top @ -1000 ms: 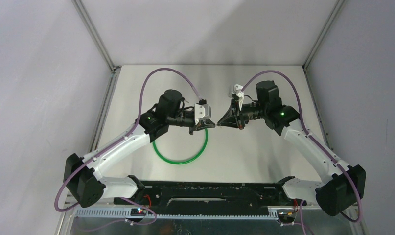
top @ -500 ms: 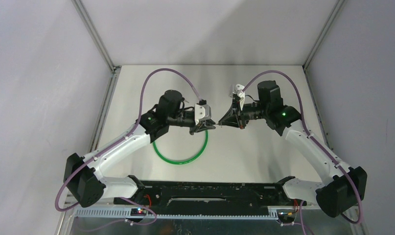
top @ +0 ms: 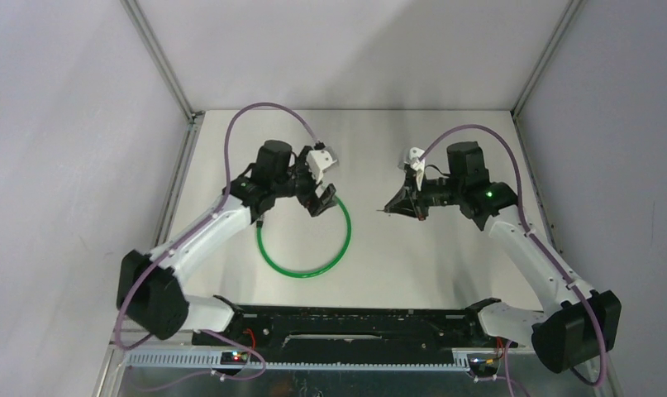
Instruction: Unlock with the key
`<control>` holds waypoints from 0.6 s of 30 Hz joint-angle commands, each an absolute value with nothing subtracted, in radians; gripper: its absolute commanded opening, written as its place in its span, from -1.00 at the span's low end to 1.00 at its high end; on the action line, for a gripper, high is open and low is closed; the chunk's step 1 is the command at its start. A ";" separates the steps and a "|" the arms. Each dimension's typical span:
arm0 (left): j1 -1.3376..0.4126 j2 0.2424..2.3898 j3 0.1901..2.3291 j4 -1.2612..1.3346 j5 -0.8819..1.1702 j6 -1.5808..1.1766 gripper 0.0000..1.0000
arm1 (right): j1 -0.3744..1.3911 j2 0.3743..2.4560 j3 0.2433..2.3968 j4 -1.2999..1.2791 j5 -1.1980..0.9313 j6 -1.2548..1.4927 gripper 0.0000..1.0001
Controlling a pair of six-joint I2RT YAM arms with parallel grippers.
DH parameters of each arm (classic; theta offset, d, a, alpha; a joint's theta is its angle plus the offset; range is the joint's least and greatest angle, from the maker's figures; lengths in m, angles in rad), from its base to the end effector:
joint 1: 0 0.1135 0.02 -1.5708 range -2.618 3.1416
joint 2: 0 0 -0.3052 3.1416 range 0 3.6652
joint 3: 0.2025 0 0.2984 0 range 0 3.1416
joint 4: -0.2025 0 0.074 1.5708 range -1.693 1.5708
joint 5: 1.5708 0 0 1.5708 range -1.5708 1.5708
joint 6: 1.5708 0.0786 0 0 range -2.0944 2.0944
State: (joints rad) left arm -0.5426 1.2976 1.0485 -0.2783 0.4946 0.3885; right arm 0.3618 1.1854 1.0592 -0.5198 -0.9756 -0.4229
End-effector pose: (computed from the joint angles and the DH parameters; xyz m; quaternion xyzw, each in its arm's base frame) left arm 0.2886 -0.2176 0.3214 0.4864 0.6964 -0.2488 0.4654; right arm 0.2548 0.1660 0.3480 -0.4955 0.6506 0.4072 0.4067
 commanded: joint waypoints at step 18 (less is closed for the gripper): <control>-0.307 2.027 1.606 -0.616 0.250 0.150 0.52 | 0.292 1.103 0.967 -0.494 -0.945 -0.466 -1.00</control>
State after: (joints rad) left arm -0.3012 1.9827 1.5227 -0.5800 0.2535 0.1841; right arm 0.3038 1.1107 0.9691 -0.5190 -0.9382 -0.4500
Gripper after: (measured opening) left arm 0.783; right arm 0.007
